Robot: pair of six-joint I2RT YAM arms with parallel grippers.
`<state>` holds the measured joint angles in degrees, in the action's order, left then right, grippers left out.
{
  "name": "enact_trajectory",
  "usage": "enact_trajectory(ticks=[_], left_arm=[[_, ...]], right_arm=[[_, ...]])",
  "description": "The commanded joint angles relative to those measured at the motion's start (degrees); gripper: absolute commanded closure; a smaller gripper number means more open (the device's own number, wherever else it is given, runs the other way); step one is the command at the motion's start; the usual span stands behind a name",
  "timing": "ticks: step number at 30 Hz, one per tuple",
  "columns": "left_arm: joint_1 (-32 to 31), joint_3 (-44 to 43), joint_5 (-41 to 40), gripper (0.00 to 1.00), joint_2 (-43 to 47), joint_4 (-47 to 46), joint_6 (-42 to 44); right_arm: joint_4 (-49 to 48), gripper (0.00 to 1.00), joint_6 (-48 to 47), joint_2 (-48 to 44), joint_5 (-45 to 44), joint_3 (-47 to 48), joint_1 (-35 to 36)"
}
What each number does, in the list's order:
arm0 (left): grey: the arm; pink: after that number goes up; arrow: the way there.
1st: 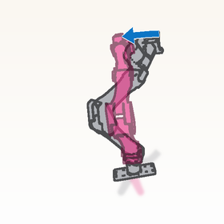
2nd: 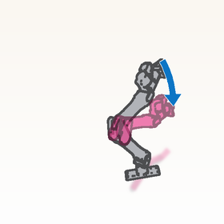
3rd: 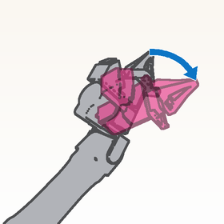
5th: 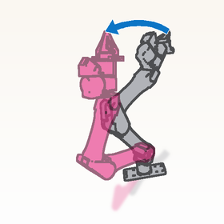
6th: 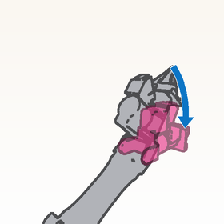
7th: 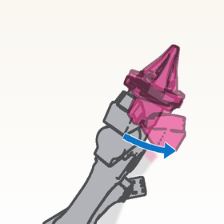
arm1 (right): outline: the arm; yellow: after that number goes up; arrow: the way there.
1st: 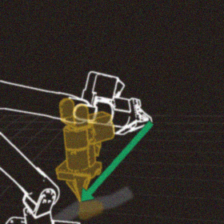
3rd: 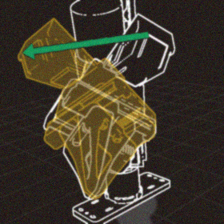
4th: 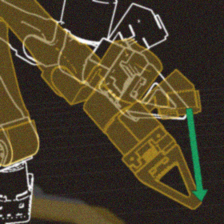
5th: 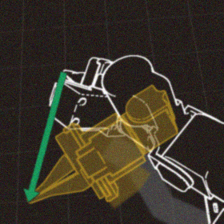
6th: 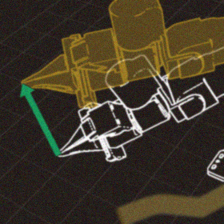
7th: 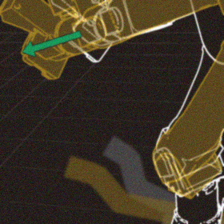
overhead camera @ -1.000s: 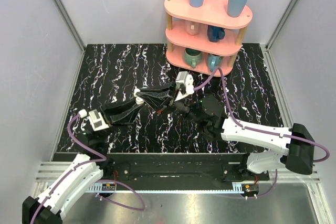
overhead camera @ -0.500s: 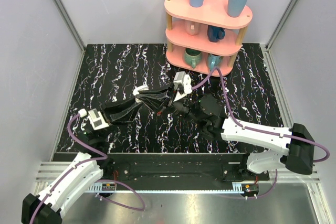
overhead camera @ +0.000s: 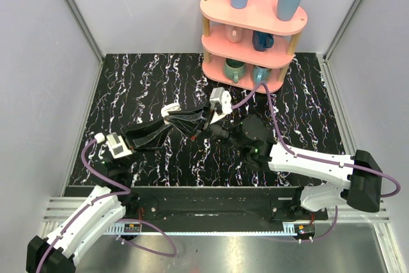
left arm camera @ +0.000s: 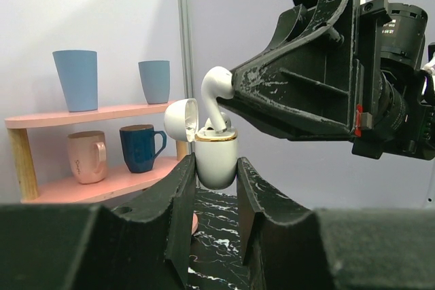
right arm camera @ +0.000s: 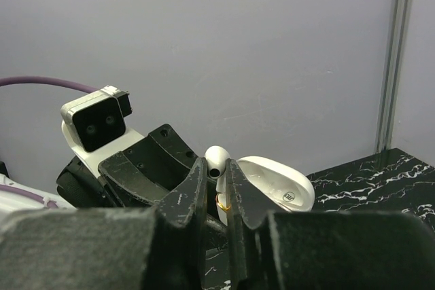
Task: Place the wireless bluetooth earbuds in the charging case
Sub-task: Insert the left earbud into the left side groove of the charging case.
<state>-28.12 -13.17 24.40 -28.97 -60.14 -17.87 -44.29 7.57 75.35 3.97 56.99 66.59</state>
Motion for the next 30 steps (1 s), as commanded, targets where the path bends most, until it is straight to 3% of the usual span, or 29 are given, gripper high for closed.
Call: enact_trajectory(ticks=[1, 30], left_arm=[[0.26, -1.77, -1.11, 1.00, 0.32, -4.28, -0.24], [0.26, -2.12, -2.69, 1.00, 1.81, -2.44, 1.43]], right_arm=[[-0.71, 0.88, -0.19, 0.94, -1.33, 1.54, 0.03], [2.72, 0.87, -1.16, 0.32, -1.16, 2.60, -0.14]])
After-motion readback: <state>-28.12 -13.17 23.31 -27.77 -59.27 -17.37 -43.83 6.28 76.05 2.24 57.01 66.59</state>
